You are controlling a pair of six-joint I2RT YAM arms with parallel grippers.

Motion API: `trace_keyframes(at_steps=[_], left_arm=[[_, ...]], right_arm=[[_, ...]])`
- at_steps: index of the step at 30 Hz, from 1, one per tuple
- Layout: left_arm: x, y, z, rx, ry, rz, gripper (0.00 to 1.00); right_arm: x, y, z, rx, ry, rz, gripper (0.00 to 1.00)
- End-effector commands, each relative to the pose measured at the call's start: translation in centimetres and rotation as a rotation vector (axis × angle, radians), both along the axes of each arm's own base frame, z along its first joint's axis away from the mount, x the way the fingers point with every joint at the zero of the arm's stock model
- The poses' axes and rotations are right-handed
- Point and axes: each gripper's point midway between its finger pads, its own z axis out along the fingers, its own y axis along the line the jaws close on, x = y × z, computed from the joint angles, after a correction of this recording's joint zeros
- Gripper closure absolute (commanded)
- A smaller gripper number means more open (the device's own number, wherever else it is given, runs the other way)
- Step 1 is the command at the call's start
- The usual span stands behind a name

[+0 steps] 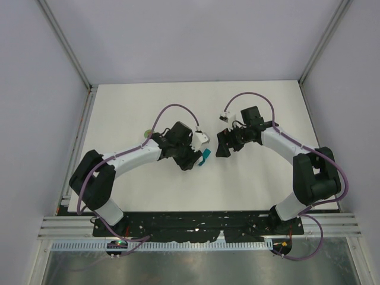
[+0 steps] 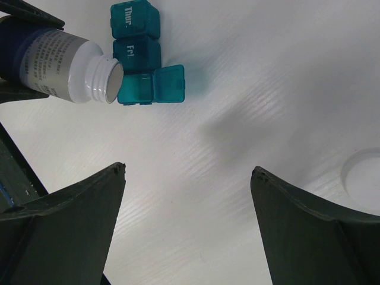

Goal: Sort the pills into containers
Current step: Pour the pill into the pill container.

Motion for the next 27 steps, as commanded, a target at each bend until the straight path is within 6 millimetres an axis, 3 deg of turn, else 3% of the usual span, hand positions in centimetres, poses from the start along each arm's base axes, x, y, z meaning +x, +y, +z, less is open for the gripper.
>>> trace_keyframes(at_steps=[1, 27], left_arm=[[0.46, -0.62, 0.91, -0.004, -0.023, -0.02, 1.0], [0.38, -0.83, 0.5, 0.028, -0.009, -0.036, 1.0]], right_arm=[[0.08, 0.17, 0.62, 0.022, -0.017, 0.013, 0.1], [-0.03, 0.2, 0.32, 0.021, -0.003, 0.017, 0.1]])
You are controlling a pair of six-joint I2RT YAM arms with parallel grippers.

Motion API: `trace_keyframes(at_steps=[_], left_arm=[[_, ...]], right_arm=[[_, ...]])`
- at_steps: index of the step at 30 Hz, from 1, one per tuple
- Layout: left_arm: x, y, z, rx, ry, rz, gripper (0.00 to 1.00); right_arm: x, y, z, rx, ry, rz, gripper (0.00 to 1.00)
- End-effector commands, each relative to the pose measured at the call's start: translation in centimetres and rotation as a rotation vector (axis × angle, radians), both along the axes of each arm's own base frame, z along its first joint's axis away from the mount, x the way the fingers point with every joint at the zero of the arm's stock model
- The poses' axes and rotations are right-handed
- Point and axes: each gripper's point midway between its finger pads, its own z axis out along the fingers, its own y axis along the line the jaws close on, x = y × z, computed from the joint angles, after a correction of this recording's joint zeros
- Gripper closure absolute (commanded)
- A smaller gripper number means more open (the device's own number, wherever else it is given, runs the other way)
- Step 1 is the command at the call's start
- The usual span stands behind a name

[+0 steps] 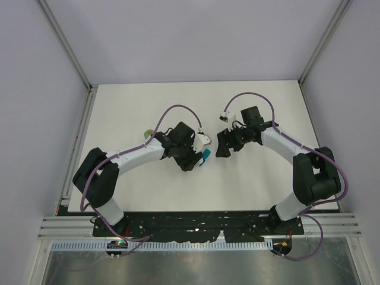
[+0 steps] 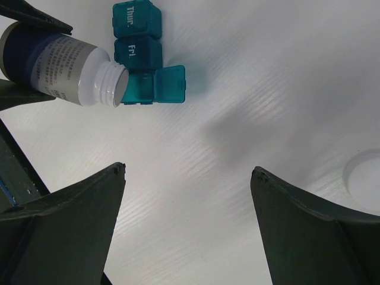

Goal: Sort the pills into containers
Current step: Pour the pill into the pill container.

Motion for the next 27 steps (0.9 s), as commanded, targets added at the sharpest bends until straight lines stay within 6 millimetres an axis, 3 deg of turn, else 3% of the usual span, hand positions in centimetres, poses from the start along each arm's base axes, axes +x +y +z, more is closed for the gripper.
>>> trace_keyframes(at_steps=[1, 27], left_arm=[[0.81, -0.83, 1.34, -0.019, -0.033, -0.008, 1.0], [0.91, -0.59, 1.78, 0.021, -0.023, -0.024, 1.0]], right_arm=[[0.09, 0.1, 0.31, 0.017, -0.007, 0.011, 0.1], [0.09, 0.11, 0.17, 0.018, 0.001, 0.013, 0.1]])
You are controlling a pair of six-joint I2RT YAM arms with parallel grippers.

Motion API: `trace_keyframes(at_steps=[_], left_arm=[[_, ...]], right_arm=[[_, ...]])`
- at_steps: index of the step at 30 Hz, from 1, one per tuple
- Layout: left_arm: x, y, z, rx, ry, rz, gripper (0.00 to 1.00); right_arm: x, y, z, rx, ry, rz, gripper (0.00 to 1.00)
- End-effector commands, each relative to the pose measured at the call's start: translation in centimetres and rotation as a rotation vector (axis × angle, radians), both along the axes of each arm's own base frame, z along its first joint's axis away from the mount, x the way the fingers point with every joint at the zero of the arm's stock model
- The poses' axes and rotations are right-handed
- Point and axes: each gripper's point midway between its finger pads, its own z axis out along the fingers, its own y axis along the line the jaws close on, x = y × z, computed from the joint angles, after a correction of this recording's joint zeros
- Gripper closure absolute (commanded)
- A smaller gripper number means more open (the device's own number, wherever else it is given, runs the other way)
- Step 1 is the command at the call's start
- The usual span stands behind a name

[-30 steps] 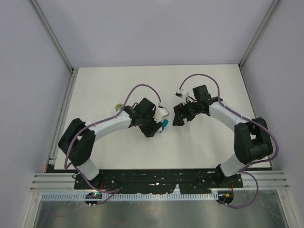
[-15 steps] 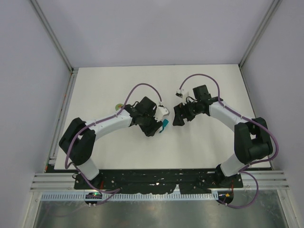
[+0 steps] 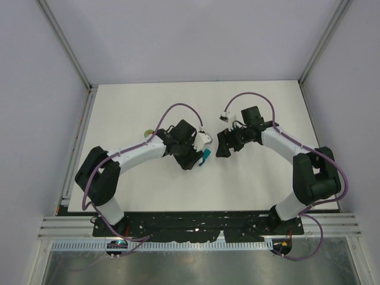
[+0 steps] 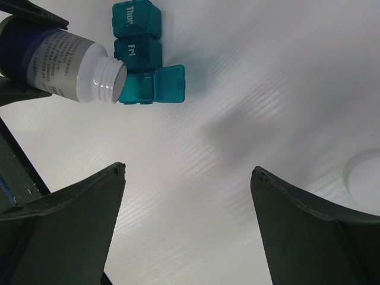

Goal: Sort the pills into containers
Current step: Pour the pill into the pill container.

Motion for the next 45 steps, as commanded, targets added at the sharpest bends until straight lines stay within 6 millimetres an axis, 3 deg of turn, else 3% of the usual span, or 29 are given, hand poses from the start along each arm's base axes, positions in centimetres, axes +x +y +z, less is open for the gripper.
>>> trace_keyframes(at_steps=[1, 45], left_arm=[[0.61, -0.67, 1.37, -0.009, -0.03, -0.023, 1.0], [0.61, -1.12, 1.82, 0.051, 0.004, -0.065, 1.0]], right_arm=[[0.06, 0.19, 0.17, 0.016, -0.001, 0.015, 0.1], [0.01, 0.08, 0.08, 0.02, 0.01, 0.013, 0.1]])
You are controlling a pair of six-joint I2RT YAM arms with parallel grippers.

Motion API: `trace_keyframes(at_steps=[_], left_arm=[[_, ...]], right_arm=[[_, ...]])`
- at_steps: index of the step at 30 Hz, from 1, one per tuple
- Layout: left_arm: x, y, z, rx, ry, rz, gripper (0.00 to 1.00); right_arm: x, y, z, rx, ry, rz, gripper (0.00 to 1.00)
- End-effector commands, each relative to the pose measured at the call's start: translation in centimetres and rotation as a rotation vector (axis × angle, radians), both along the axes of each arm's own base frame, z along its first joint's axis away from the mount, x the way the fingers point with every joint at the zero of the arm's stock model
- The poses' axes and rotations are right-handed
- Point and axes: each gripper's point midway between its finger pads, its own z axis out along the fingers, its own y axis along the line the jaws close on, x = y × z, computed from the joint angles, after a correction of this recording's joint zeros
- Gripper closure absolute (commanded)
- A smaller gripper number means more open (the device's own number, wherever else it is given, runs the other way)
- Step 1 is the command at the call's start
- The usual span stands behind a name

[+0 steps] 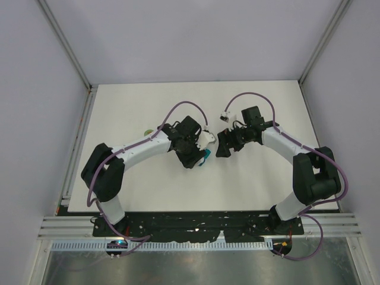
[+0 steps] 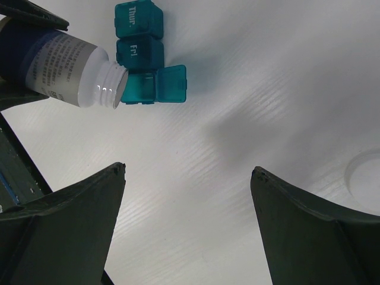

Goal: Sort the pills into containers
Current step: Pour the pill into the pill container.

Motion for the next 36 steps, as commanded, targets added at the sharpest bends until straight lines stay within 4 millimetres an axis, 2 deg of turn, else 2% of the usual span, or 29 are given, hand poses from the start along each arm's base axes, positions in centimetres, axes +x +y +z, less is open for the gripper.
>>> trace_keyframes(at_steps=[1, 36], left_arm=[[0.5, -0.74, 1.03, -0.012, -0.02, -0.018, 1.0], [0.82, -0.46, 1.43, 0.037, -0.015, 0.008, 1.0]], right_arm=[[0.02, 0.02, -0.04, 0.011, 0.007, 0.01, 0.1], [0.07, -0.04, -0.08, 0.012, 0.009, 0.011, 0.1]])
